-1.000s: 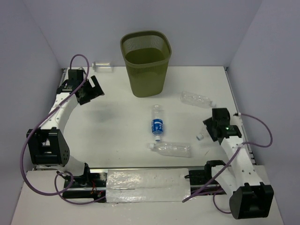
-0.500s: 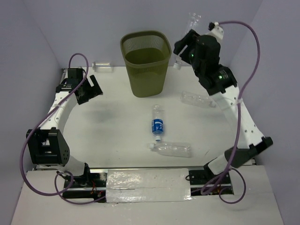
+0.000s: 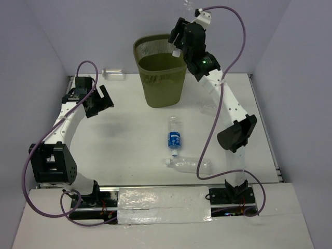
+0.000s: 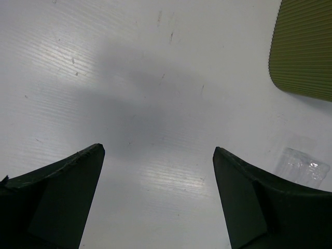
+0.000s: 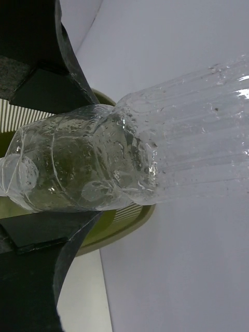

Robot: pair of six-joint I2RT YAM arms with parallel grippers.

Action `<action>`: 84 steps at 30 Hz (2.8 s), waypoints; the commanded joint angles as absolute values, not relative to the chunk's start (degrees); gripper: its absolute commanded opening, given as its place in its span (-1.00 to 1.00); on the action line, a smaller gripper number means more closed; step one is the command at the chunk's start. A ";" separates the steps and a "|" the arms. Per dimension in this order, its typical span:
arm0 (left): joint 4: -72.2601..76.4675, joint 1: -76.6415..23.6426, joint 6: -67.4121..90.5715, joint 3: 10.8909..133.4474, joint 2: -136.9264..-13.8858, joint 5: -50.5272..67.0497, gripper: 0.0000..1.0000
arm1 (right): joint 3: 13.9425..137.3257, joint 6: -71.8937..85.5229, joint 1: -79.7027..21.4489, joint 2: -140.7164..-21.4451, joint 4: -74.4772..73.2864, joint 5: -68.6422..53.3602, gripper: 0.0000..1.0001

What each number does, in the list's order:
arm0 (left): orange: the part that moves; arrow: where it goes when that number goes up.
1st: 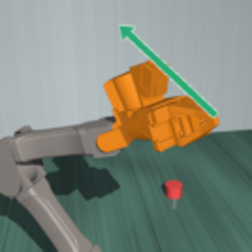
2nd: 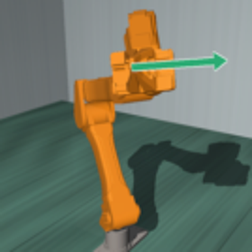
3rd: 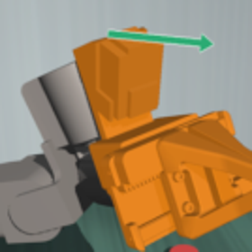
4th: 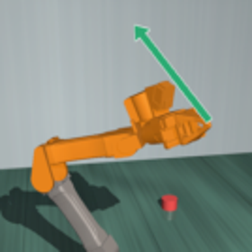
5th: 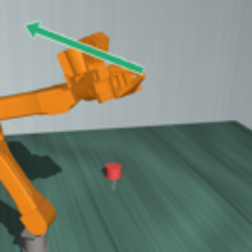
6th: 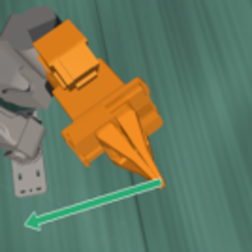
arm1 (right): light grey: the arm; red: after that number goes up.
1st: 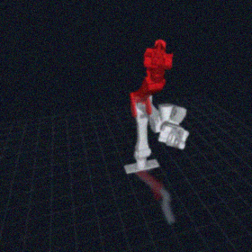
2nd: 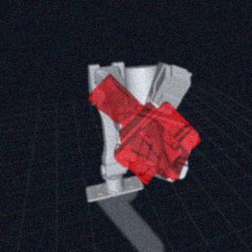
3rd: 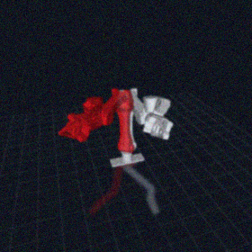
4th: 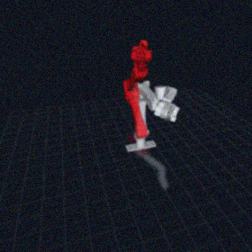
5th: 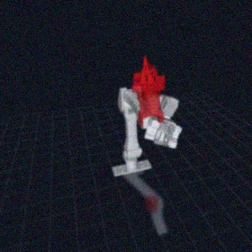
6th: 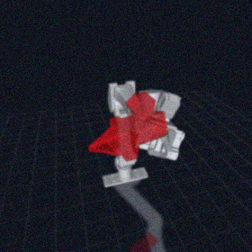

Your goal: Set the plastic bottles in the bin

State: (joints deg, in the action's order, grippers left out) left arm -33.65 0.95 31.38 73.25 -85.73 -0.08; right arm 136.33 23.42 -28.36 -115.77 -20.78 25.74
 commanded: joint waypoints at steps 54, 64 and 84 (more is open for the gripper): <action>-30.59 0.88 31.38 70.49 -81.04 1.67 0.99 | 61.26 30.94 -36.74 -92.45 -19.78 -2.81 0.99; -30.41 0.79 31.64 70.40 -81.56 2.37 0.99 | 64.16 33.13 -36.56 -98.09 -18.63 -2.46 0.09; -29.88 0.79 32.52 70.48 -82.26 5.17 0.99 | 91.65 29.00 -36.65 -78.30 -23.65 18.17 0.11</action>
